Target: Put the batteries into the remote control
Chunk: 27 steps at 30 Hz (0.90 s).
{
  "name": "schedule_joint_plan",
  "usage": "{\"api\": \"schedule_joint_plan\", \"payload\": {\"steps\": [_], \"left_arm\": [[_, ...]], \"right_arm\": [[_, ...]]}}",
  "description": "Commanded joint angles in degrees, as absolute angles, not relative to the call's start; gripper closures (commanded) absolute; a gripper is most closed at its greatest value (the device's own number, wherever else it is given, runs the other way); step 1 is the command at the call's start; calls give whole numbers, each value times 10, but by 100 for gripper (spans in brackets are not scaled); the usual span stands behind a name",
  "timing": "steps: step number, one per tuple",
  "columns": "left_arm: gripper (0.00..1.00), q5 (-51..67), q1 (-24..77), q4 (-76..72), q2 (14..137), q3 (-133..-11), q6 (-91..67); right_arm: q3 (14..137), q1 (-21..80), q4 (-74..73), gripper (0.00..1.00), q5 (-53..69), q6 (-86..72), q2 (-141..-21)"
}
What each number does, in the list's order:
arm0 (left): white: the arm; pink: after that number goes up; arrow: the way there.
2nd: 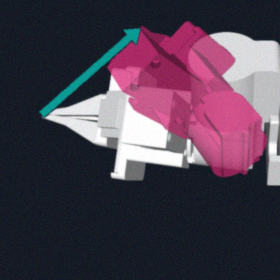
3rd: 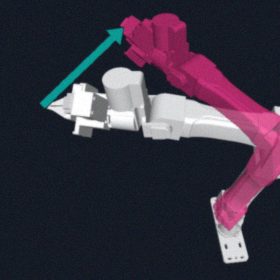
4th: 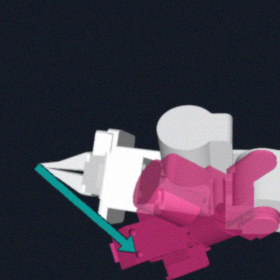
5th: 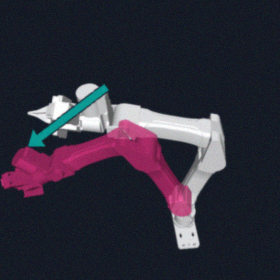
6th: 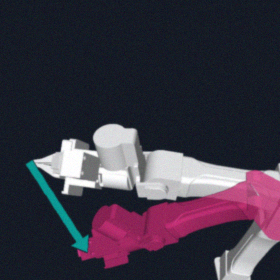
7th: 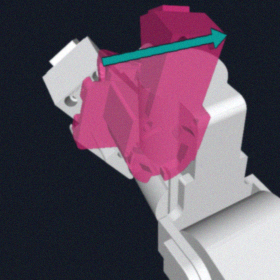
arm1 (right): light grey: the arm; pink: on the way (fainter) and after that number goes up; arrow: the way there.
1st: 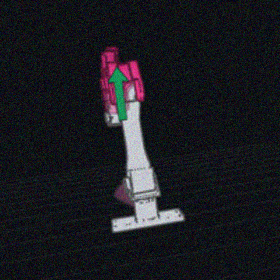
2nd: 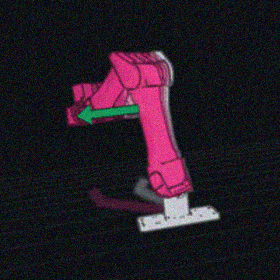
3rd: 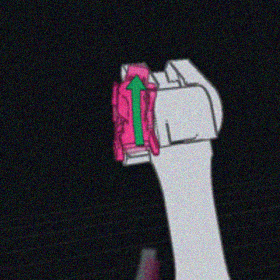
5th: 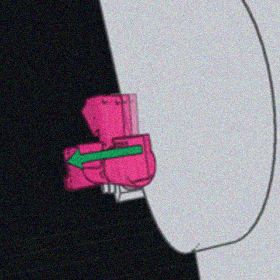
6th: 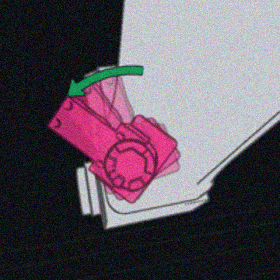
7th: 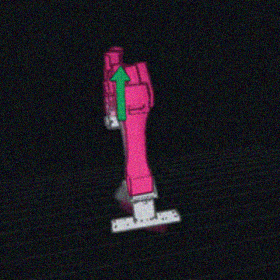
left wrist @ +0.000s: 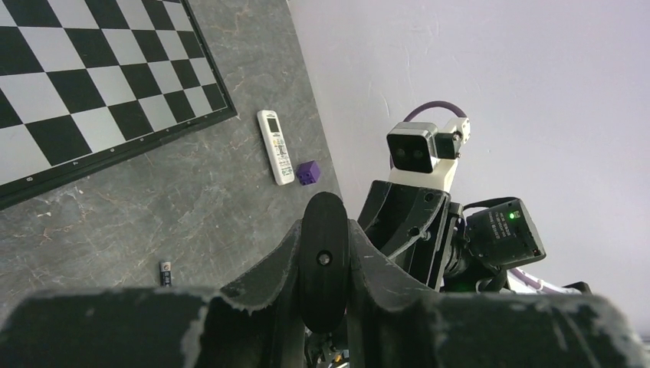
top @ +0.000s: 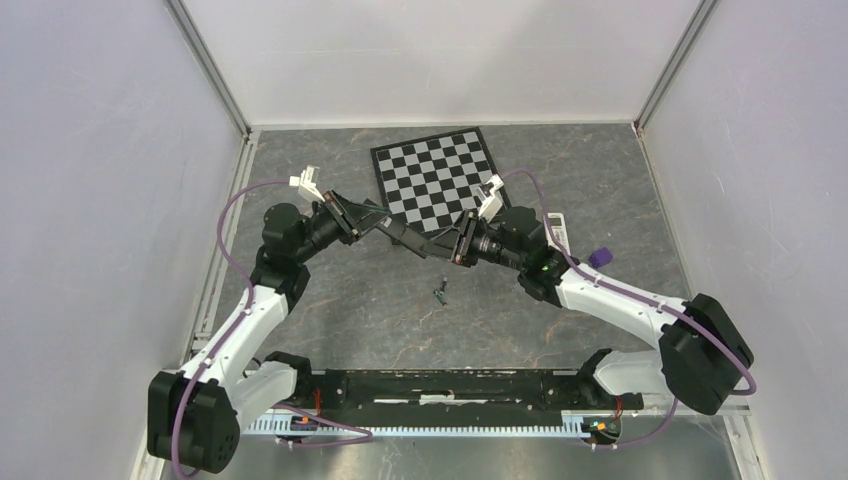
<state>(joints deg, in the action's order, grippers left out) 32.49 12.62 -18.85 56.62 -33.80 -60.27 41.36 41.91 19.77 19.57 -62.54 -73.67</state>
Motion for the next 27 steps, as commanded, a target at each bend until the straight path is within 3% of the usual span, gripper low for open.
{"api": "schedule_joint_plan", "payload": {"steps": [1,6,9,12,16,21,24,27], "left_arm": [[98,323,125,-186,559,-342,-549],[98,329,125,-186,562,-343,-551],[98,332,125,-186,561,-345,-552],[98,334,125,-186,560,-346,-554],[98,331,125,-186,560,-343,-555],[98,304,125,-173,563,-335,-552],[98,268,125,-143,566,-330,-541],[98,246,125,-122,568,-327,-530]], "right_arm": [[436,419,201,67,191,-625,-741],[430,419,201,56,189,-626,-741],[423,419,204,56,186,-630,-742],[416,419,218,59,191,-639,-743],[409,419,228,72,191,-648,-741],[400,419,228,73,186,-637,-743],[393,419,228,69,179,-602,-734],[389,419,228,55,181,-543,-711]]}}
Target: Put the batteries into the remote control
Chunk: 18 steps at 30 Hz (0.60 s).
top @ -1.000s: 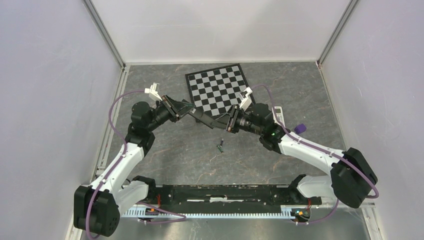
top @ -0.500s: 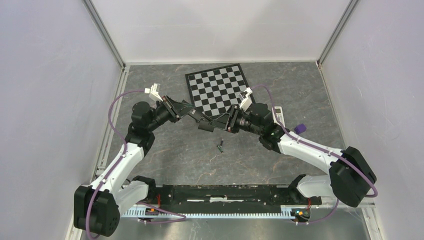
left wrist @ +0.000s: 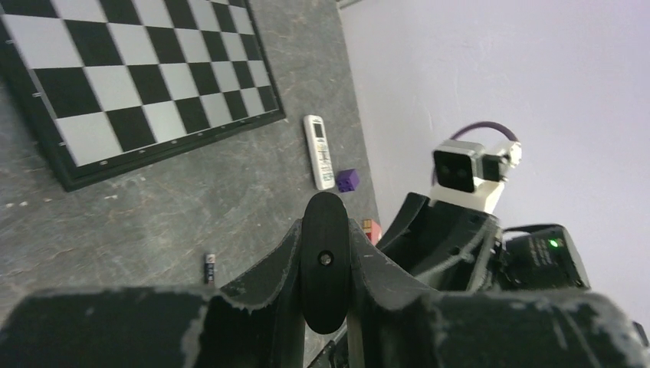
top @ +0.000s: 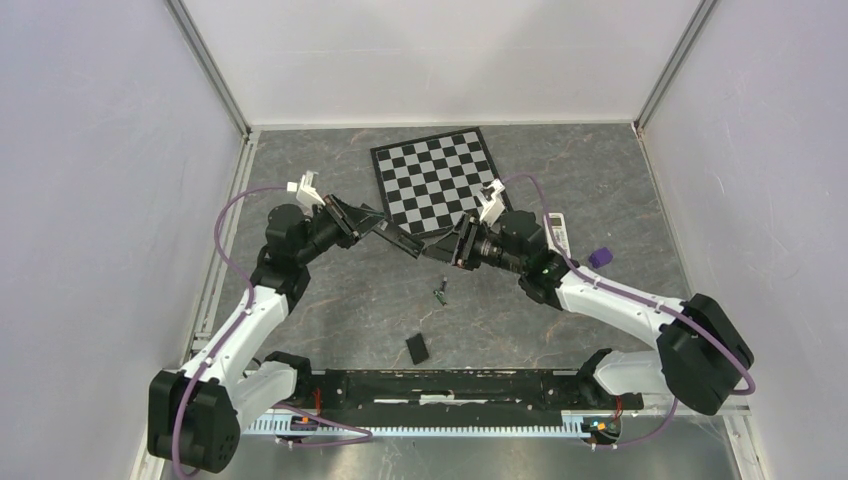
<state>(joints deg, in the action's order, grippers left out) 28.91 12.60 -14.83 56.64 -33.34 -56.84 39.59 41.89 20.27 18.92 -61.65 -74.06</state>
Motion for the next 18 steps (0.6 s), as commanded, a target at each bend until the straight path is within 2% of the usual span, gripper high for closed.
{"api": "schedule_joint_plan", "payload": {"steps": [1,2,4,7,12,18], "left_arm": [[98,240,125,-117,567,-327,-529],[98,240,125,-116,568,-325,-527],[98,243,125,-115,569,-326,-526],[98,258,125,-114,567,-326,-528],[98,334,135,-131,567,-332,-526],[98,441,202,-121,587,-370,-476]], "right_arm": [[386,419,228,48,182,-524,-701],[381,419,228,38,182,-497,-689],[369,419,227,25,184,-444,-666],[350,419,227,15,206,-359,-643],[344,419,192,10,255,-256,-643],[374,418,156,7,292,-193,-645]]}}
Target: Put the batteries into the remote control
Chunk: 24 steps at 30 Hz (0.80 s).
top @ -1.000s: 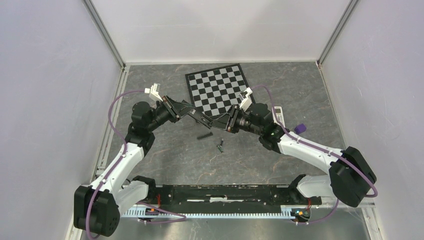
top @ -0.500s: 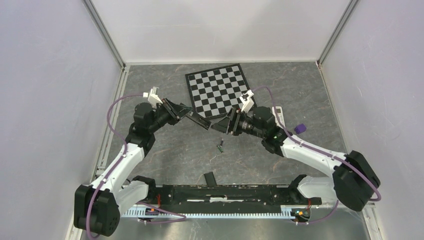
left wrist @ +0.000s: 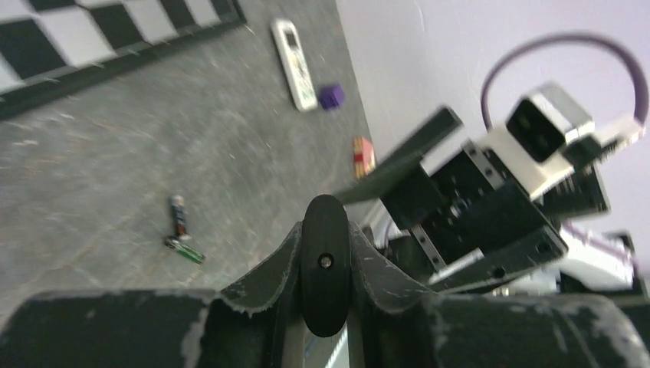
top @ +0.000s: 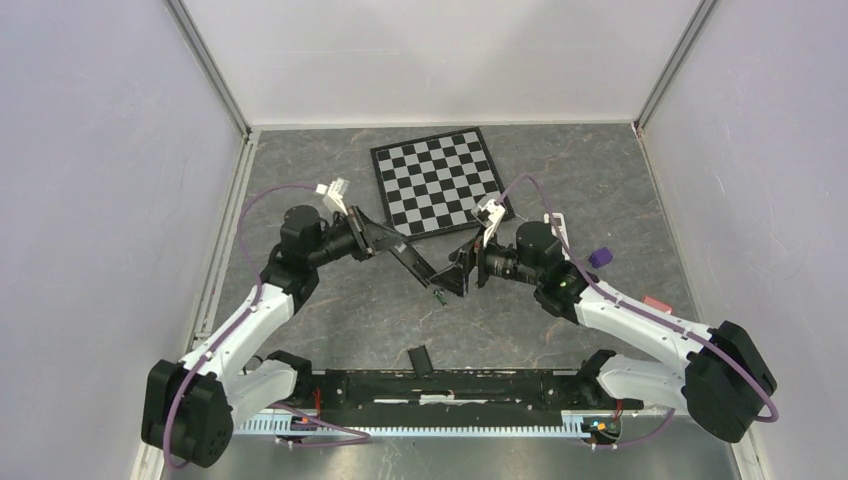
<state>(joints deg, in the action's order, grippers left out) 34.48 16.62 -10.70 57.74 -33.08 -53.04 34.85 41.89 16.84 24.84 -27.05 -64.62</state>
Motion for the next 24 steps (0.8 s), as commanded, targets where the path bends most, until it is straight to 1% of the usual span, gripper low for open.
{"api": "schedule_joint_plan", "payload": {"steps": [1,5,7,9,11,15,16,18,19,20,21,22,23,24], "left_arm": [[98,463,207,-121,591,-374,-470],[98,507,227,-121,594,-389,-451],[98,510,242,-131,592,-393,-448],[98,512,259,-143,594,-398,-449],[98,512,269,-145,600,-405,-447],[98,516,272,-160,612,-413,-458],[98,518,272,-170,613,-412,-465],[94,519,272,-189,612,-408,-478],[92,519,272,-195,611,-408,-482],[87,519,272,-201,610,-407,-488],[82,517,273,-210,610,-406,-498],[76,512,272,-221,608,-404,-509],[67,508,272,-241,607,-398,-530],[50,501,273,-262,606,-392,-551]], "right_arm": [[377,418,154,7,309,-191,-646],[379,417,153,7,385,-188,-647],[376,418,154,9,409,-191,-644],[375,421,154,12,426,-201,-643],[377,423,156,19,437,-221,-647],[386,434,161,40,454,-255,-661],[386,436,164,45,454,-264,-660],[384,439,175,61,450,-282,-658],[383,439,182,68,446,-294,-657],[383,439,186,76,442,-303,-656],[381,439,194,82,437,-316,-654],[378,439,205,88,431,-330,-653],[377,438,211,94,424,-340,-652],[377,439,215,96,414,-350,-651]]}}
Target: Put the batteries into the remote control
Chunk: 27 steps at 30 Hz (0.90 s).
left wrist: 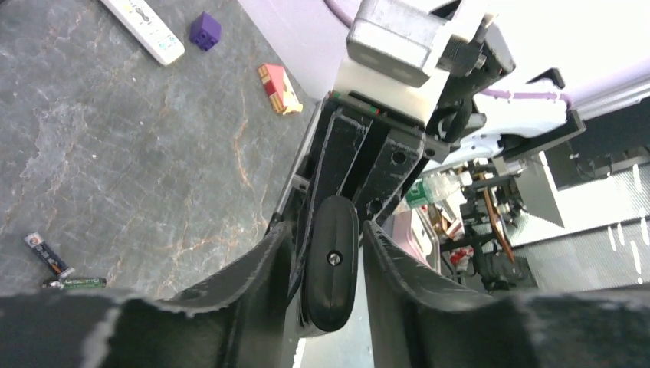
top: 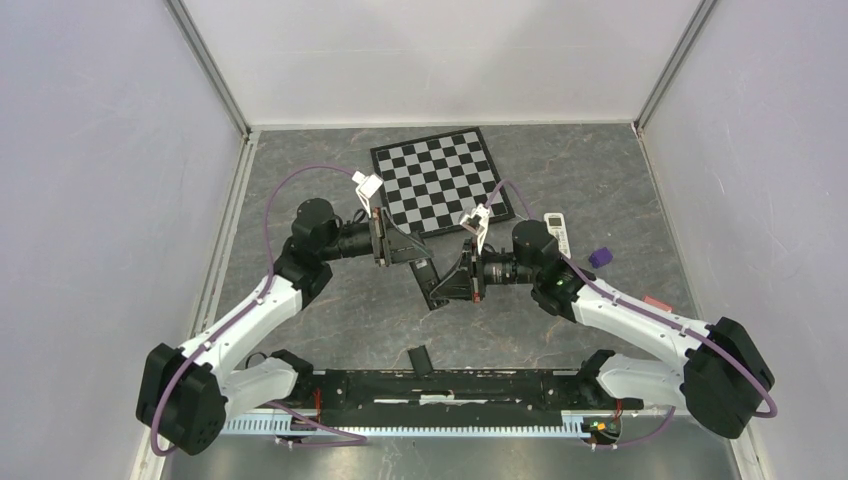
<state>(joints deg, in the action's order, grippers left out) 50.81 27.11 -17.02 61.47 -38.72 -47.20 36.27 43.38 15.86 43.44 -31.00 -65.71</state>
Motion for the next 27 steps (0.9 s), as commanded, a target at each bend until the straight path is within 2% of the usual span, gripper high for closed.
{"api": "schedule_joint_plan", "payload": {"steps": [1,4,9,11,13,15,16,17,18,19,20,22,23,25,27], "left_arm": [[43,492,272,-285,605,-384,-576],[39,481,273,-365,606,-357,-637],[39,478,273,-359,607,-345,-629],[45,477,273,-349,604,-341,-617],[59,471,273,-332,600,-342,-603],[85,467,273,-321,599,-346,-592],[94,463,273,-310,597,-348,-583],[98,456,273,-299,595,-351,-575],[98,450,273,-286,592,-354,-562],[98,440,272,-263,588,-357,-548],[98,423,272,-241,584,-361,-527],[98,389,272,-182,573,-369,-484],[98,373,272,-164,567,-370,-464],[98,321,271,-122,553,-369,-436],[98,250,271,-68,541,-372,-415]], "right_arm": [[377,439,219,99,406,-358,-649],[377,439,236,100,385,-379,-648],[387,439,245,100,372,-397,-651],[389,439,246,100,369,-402,-653],[391,438,247,100,368,-405,-655],[391,439,247,97,366,-406,-657],[390,439,247,86,366,-406,-659],[387,438,246,69,362,-404,-659],[383,438,245,42,357,-400,-656],[378,437,245,27,348,-391,-649],[372,437,244,18,336,-381,-641],[362,435,235,8,308,-358,-621],[361,434,221,6,290,-345,-612],[375,433,152,9,239,-306,-608],[376,434,112,15,190,-286,-611]]}}
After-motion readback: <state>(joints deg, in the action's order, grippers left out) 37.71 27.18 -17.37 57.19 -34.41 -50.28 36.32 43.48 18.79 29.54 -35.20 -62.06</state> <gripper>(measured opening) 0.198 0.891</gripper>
